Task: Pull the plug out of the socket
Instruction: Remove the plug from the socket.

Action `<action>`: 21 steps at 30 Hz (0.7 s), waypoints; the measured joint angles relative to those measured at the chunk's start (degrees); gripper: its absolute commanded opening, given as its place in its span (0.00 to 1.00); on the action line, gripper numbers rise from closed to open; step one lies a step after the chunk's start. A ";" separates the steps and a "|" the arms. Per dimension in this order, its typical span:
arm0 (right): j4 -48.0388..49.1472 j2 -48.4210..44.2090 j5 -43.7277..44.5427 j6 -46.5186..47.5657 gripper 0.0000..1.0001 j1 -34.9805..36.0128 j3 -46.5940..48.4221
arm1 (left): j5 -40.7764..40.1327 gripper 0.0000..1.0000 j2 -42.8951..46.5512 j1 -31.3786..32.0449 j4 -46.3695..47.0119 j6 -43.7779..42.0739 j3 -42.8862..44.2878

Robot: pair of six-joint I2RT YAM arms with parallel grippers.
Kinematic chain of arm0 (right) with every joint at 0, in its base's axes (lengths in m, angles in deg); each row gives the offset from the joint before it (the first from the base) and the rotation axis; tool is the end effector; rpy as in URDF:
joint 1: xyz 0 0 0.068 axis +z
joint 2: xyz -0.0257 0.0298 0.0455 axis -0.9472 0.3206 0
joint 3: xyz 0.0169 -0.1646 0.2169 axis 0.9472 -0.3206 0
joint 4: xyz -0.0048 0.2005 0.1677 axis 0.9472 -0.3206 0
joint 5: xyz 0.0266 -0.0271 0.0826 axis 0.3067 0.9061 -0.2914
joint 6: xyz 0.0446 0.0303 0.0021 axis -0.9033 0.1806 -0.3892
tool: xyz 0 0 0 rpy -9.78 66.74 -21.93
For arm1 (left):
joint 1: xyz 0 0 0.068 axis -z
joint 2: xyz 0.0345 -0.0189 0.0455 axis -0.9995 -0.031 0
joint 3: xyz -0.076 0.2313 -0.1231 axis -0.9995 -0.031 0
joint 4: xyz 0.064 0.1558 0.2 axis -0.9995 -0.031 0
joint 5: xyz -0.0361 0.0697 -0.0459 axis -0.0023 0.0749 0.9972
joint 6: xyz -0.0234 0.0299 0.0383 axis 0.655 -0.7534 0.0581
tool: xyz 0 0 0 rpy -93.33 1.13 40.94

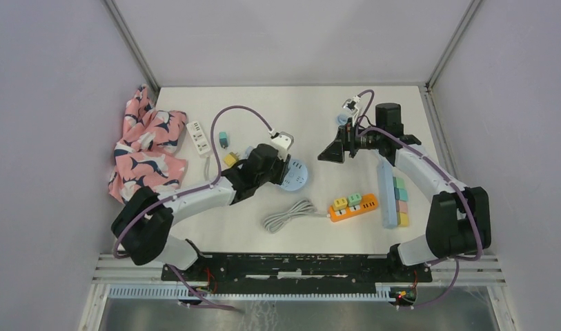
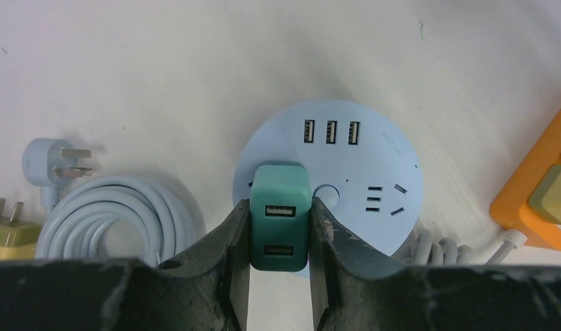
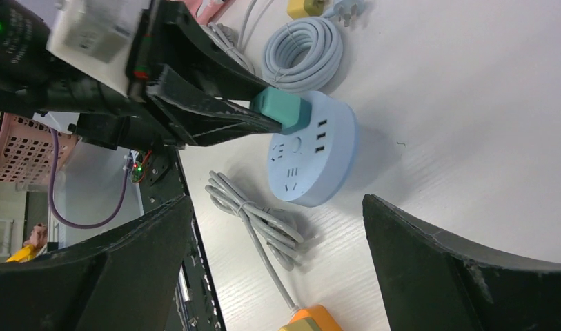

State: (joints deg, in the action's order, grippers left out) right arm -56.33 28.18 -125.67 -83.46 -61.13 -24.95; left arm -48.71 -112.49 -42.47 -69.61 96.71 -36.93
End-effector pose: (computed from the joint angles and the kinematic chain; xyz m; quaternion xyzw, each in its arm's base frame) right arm 0.3006 0.0853 0.2711 -0.2408 0.7693 0.4996 0.3172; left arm 0.2271 -0.2246 0.2202 0.2469 0.8485 -0.1442 0.4453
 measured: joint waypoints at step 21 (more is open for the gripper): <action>1.60 3.67 1.40 -1.44 1.00 4.74 -1.42 | 3.58 0.03 12.63 -0.04 21.16 3.54 -17.88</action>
State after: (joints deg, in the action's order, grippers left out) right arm -54.73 31.85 -124.28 -84.91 -56.39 -26.37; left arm -45.13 -99.85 -42.51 -48.45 100.25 -54.80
